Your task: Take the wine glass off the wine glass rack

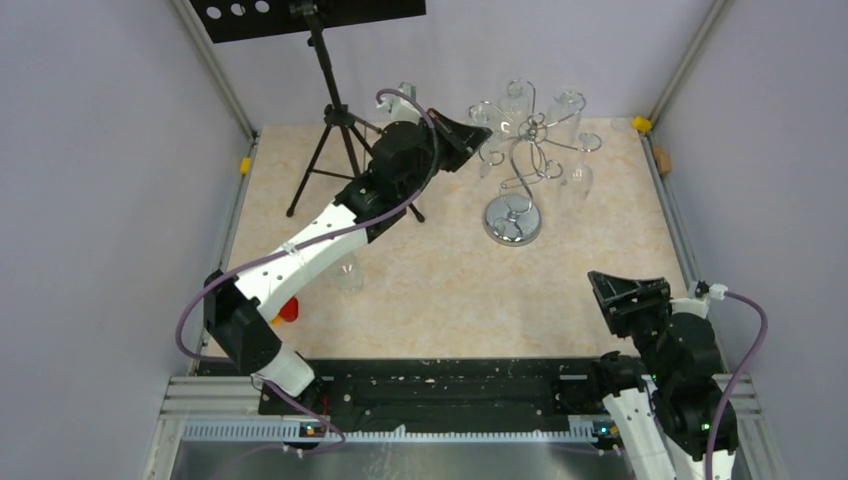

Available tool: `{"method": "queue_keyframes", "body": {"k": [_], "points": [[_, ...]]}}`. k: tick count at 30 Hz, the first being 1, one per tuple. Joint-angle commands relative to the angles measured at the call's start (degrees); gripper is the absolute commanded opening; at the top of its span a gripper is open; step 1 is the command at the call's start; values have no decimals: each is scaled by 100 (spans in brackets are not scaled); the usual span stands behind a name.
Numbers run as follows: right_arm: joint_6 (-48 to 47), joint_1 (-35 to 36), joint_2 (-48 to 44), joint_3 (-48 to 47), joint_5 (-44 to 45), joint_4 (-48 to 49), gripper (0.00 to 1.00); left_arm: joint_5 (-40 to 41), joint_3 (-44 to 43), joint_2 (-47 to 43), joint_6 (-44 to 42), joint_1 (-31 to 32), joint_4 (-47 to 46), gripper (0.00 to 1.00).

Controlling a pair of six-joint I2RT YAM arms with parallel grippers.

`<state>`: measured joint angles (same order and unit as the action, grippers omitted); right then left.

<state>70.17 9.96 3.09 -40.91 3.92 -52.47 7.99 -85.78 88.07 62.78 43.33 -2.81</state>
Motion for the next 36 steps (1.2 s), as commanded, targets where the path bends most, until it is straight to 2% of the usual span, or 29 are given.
{"method": "queue_keyframes", "body": {"k": [1, 8, 14, 19, 22, 26, 28, 33, 36], "points": [[5, 23, -46, -219, 21, 13, 50, -740, -436, 180, -67, -53, -635, 0], [9, 17, -46, -295, -43, 39, 51, -1509, -485, 287, -12, -56, -607, 0], [-2, 20, -60, -277, -172, 173, 75, -1945, -201, 79, 299, -72, -733, 0], [-31, 16, -72, -134, -365, 517, 79, -2331, 127, -120, 672, -97, -926, 0], [-832, 22, -68, 146, -839, 1436, 81, -2446, 386, -256, 872, -112, -1032, 0], [-2584, 15, 324, 400, -2300, 2821, 81, -2792, 919, -539, 1275, -159, -1410, 0], [-2955, 17, 717, 433, -2970, 3442, 81, -3039, 1298, -765, 1568, -169, -1966, 0], [-3659, 22, 1687, 332, -4042, 5112, 79, -3061, 2015, -1441, 1786, -167, -2003, 0], [-4170, 19, 2257, 85, -4688, 5642, 78, -3250, 2219, -1724, 1873, -165, -1815, 0]]}}
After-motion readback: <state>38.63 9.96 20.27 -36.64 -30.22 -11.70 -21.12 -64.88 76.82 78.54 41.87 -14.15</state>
